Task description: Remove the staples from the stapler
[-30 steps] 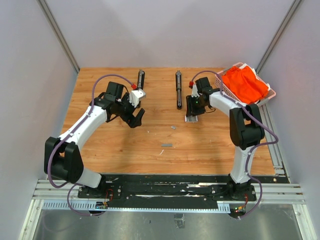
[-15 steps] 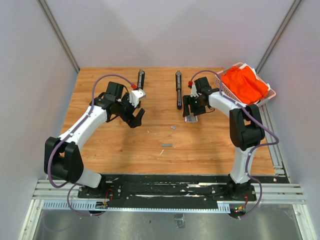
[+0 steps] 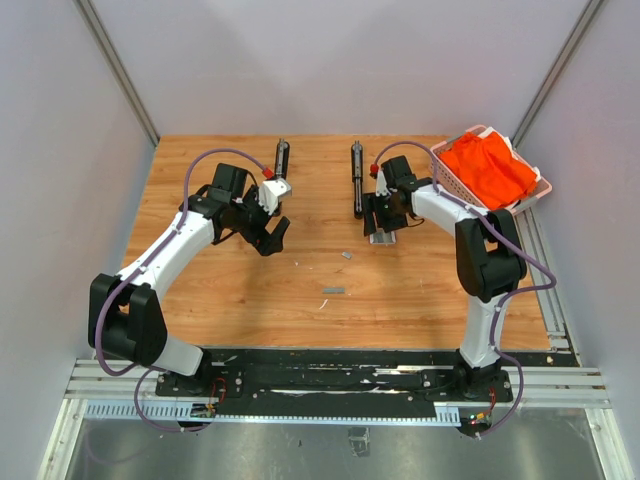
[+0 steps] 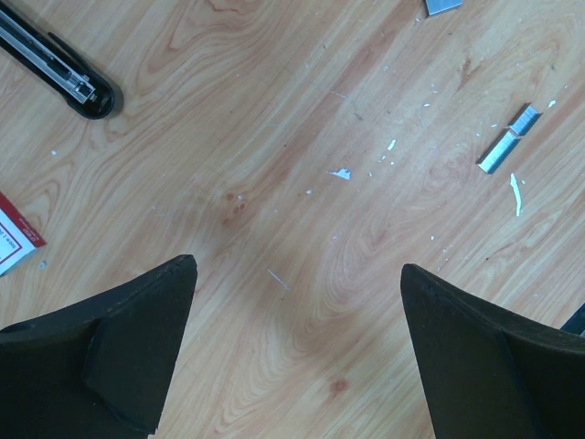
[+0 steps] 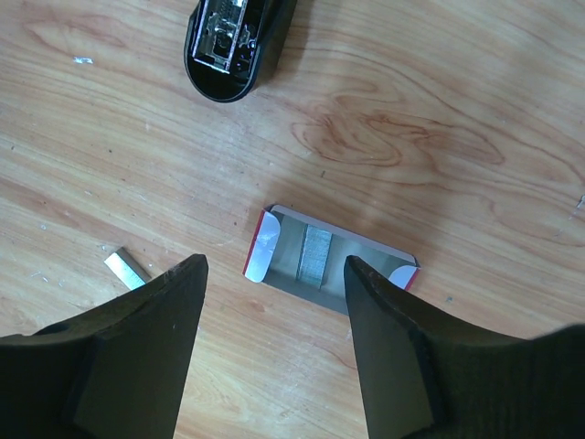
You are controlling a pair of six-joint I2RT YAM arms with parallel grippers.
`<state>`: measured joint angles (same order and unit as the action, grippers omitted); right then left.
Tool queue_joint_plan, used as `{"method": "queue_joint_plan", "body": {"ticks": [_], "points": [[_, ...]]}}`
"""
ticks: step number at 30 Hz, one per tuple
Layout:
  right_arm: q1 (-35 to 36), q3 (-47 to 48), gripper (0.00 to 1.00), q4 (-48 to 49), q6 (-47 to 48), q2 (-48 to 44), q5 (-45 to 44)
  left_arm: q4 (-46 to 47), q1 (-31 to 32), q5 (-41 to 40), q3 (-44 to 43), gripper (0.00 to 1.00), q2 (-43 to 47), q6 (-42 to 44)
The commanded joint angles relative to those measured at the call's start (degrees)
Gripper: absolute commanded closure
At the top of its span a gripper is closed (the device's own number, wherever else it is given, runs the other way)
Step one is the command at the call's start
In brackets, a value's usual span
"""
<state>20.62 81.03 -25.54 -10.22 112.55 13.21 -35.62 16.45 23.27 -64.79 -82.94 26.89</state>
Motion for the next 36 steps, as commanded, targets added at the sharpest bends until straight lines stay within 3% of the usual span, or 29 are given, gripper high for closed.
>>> {"method": "queue_joint_plan", "body": {"ticks": [1, 12, 21, 30, 36], "points": [[0.82, -0.17, 0.38, -0.83, 0.74, 0.65, -1.3, 1.46, -0.28, 1.53, 0.65, 0.02, -0.38, 0.09], [1.46, 0.0, 0.38, -0.65, 0.78, 3.7, -0.86, 1.51, -0.3, 1.64, 0.66, 0.02, -0.55, 0.1], [1.5, -0.09, 0.54, -0.77, 1.33, 3.48, -1.82, 1.52, -0.28, 1.75, 0.7, 0.02, -0.8, 0.15], [1.53, 0.71, 0.56, -1.08, 1.12, 3.2, -1.3, 1.52, -0.28, 1.87, 0.73, 0.02, -0.9, 0.12], [2.0, 1.32, 0.49, -1.54, 1.14, 3.29, -1.12, 1.52, -0.28, 1.87, 0.64, 0.02, -0.95, 0.09]]}}
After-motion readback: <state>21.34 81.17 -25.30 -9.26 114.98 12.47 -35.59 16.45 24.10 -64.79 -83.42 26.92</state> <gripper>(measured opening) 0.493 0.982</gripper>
